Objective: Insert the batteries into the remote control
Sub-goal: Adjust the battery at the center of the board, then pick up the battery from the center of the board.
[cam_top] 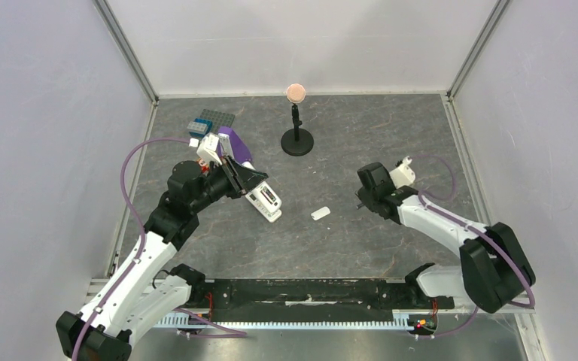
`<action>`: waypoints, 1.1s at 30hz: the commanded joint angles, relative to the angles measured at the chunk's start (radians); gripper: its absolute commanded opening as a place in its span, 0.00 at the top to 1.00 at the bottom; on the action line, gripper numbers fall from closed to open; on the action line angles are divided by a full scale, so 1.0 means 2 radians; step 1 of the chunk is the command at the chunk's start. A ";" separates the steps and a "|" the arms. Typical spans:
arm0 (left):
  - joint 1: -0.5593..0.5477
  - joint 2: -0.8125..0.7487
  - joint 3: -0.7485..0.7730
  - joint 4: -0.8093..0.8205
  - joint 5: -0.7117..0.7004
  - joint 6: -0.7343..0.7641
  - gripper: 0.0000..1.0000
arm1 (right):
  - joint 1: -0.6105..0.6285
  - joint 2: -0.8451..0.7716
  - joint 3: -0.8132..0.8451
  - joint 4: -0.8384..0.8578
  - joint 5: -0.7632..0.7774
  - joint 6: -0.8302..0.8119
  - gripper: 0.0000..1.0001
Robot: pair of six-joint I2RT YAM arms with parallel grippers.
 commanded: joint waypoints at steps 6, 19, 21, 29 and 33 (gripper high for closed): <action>0.004 -0.021 0.005 0.012 -0.007 0.023 0.98 | -0.016 -0.007 0.101 0.070 0.053 -0.510 0.80; 0.005 0.004 0.051 -0.013 0.002 0.041 0.98 | -0.016 0.109 0.201 -0.111 -0.161 -0.859 0.47; 0.005 0.009 0.060 -0.021 0.003 0.047 0.98 | -0.016 0.104 0.194 -0.119 -0.159 -0.895 0.46; 0.007 0.024 0.058 -0.016 0.005 0.041 0.98 | -0.029 0.098 0.145 -0.114 -0.198 -1.023 0.47; 0.007 0.025 0.050 -0.003 0.000 0.029 0.98 | -0.036 0.116 0.140 -0.109 -0.218 -1.056 0.48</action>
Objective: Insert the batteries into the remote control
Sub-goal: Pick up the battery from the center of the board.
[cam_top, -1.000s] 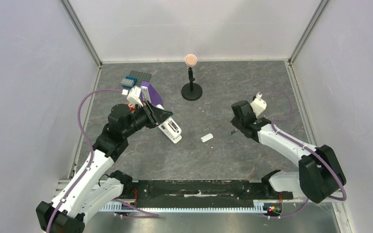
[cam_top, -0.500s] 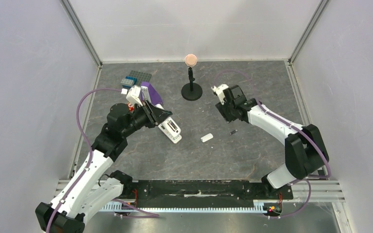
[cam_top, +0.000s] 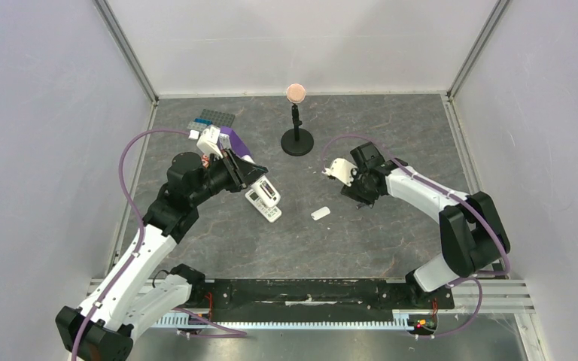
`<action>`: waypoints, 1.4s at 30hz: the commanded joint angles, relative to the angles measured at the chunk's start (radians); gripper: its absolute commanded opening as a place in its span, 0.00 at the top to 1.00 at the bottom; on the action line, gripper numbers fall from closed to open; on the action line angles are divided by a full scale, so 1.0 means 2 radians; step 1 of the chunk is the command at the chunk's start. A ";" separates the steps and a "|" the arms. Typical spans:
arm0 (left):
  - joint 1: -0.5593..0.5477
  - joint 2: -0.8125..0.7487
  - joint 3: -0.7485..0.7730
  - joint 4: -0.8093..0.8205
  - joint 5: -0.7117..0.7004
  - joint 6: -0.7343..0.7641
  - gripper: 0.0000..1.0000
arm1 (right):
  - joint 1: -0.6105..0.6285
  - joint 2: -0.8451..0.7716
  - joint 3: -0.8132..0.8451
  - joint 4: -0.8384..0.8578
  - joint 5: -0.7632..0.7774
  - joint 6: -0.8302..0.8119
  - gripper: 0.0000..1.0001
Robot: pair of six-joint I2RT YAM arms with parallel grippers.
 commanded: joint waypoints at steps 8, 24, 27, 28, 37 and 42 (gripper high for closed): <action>0.005 0.009 0.008 0.028 -0.003 -0.003 0.98 | -0.008 0.027 -0.017 0.019 -0.069 -0.093 0.48; 0.005 0.013 0.009 0.029 -0.004 -0.006 0.98 | -0.021 0.076 -0.010 0.027 -0.082 -0.117 0.57; 0.006 0.013 0.010 0.029 -0.004 -0.006 0.98 | -0.022 0.077 -0.010 0.027 -0.088 -0.119 0.59; 0.006 0.014 0.010 0.030 -0.004 -0.007 0.98 | -0.023 0.077 -0.011 0.027 -0.089 -0.119 0.60; 0.006 0.017 0.011 0.034 -0.003 -0.008 0.98 | -0.025 0.073 -0.013 0.026 -0.092 -0.111 0.83; 0.006 0.018 0.010 0.034 -0.001 -0.009 0.98 | -0.026 0.070 -0.010 0.022 -0.104 -0.102 0.93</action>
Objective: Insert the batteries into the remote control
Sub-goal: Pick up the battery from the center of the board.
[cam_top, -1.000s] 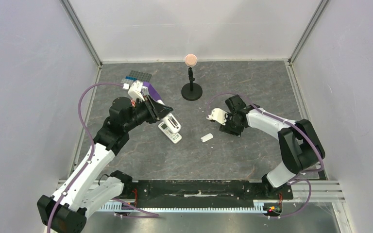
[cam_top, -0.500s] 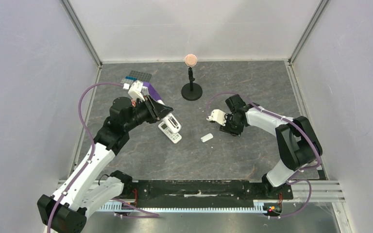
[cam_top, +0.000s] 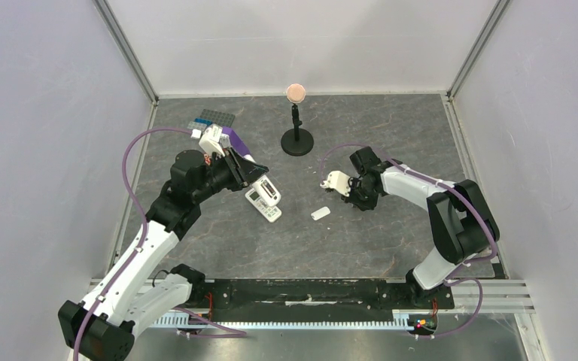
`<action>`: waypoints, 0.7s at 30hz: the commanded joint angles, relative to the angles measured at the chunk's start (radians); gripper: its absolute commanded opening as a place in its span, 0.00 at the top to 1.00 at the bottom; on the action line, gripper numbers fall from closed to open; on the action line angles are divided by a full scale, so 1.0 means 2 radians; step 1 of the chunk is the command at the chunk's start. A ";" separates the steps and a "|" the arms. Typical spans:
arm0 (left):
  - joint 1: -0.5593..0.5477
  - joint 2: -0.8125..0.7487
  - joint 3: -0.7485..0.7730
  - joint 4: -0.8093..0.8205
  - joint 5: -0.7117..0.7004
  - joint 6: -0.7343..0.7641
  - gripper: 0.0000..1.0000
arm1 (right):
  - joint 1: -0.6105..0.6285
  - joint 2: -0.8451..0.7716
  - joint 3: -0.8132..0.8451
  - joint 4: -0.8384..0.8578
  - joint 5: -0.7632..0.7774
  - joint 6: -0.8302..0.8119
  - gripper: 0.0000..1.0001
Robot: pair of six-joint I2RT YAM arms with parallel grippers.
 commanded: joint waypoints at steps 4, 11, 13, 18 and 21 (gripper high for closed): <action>0.003 -0.001 0.008 0.030 -0.001 -0.008 0.98 | -0.007 0.014 0.006 0.038 -0.015 0.001 0.96; 0.004 -0.003 0.002 0.030 -0.003 -0.007 0.98 | -0.007 0.003 0.027 0.038 -0.050 0.020 1.00; 0.004 -0.004 -0.003 0.033 -0.002 -0.008 0.98 | -0.006 -0.008 0.037 0.041 -0.074 0.038 1.00; 0.004 0.000 -0.022 0.055 0.002 -0.008 0.98 | -0.003 -0.050 0.047 0.071 -0.162 0.107 1.00; 0.004 0.003 -0.043 0.084 0.010 -0.009 0.98 | 0.008 -0.085 0.032 0.106 -0.207 0.159 1.00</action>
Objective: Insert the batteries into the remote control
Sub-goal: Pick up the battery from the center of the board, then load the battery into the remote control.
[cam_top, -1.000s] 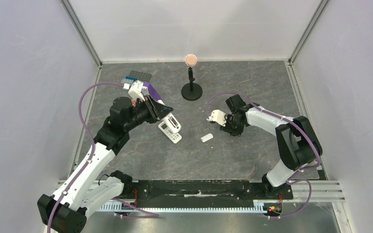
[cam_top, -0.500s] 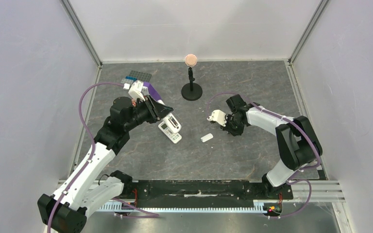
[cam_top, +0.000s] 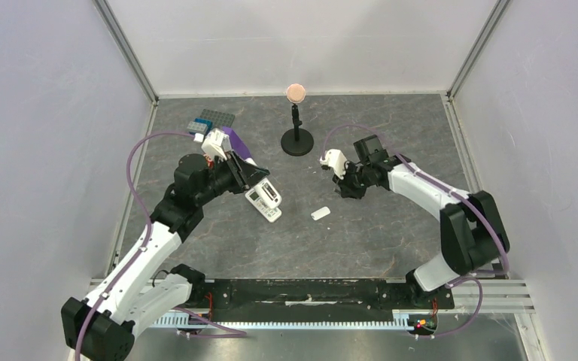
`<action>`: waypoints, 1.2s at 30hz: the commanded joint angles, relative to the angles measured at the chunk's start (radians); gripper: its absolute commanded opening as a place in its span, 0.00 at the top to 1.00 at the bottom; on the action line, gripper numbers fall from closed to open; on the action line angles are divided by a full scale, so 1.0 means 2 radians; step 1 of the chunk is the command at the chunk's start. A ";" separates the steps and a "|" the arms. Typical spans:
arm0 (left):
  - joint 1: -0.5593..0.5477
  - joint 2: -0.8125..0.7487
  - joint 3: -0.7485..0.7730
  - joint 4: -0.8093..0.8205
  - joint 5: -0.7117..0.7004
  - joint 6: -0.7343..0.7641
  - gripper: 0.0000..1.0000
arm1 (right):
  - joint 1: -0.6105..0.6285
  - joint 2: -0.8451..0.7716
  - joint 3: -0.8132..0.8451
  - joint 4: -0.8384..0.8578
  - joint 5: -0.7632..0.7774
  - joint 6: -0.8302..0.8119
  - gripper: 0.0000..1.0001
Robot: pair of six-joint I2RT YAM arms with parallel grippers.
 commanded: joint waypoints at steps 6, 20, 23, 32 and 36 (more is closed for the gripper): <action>0.004 0.017 -0.084 0.191 0.051 -0.015 0.98 | 0.052 -0.141 -0.045 0.216 -0.146 0.259 1.00; -0.020 0.165 -0.119 0.441 0.160 -0.105 0.98 | 0.066 -0.262 -0.095 0.187 -0.095 0.558 1.00; -0.042 0.206 -0.104 0.449 0.156 -0.106 0.98 | 0.068 -0.256 -0.074 0.119 -0.074 0.554 1.00; -0.095 0.359 -0.061 0.582 0.170 -0.184 0.98 | 0.093 -0.247 -0.037 0.002 -0.025 0.547 1.00; -0.118 0.408 -0.041 0.628 0.164 -0.216 0.98 | 0.101 -0.239 -0.027 -0.030 -0.008 0.551 1.00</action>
